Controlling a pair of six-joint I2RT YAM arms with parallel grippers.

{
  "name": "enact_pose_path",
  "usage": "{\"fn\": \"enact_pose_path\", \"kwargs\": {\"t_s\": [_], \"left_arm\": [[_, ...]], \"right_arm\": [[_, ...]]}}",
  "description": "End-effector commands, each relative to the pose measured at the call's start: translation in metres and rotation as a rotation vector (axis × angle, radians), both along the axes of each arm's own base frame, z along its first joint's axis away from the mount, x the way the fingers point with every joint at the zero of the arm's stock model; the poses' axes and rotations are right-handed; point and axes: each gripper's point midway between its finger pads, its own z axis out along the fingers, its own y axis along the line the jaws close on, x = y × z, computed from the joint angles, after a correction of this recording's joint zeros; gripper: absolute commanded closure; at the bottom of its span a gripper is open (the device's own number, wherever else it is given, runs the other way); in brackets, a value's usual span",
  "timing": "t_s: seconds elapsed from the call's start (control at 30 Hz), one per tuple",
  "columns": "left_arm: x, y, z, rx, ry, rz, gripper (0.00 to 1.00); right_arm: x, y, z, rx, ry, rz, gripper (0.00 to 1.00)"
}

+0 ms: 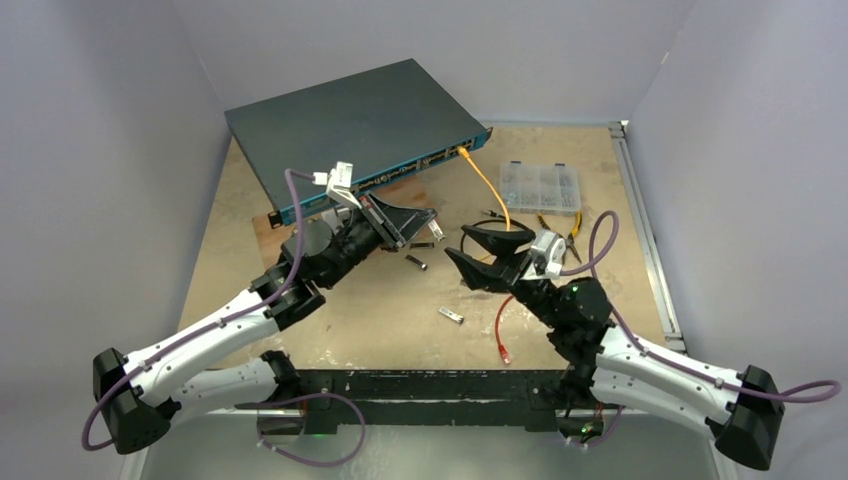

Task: Insert the plug into the switch port
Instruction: Pick up the plug from the center of the board.

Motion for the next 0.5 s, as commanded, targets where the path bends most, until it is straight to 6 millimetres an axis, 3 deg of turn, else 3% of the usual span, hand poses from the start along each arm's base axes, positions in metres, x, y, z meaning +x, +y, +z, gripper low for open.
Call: {"fn": "enact_pose_path", "kwargs": {"t_s": [0.0,0.2,0.47], "left_arm": [[0.001,0.008,0.019,-0.090,-0.019,0.031,1.00],[0.002,0.007,0.020,-0.103,-0.013,0.029,1.00],[0.000,0.006,0.020,-0.124,0.001,0.021,1.00]], "right_arm": [[0.004,-0.009,0.015,0.035,-0.059,-0.072,0.48],[-0.001,0.005,0.016,0.021,-0.075,-0.041,0.57],[0.001,0.011,0.014,0.025,-0.069,-0.104,0.58]]}}
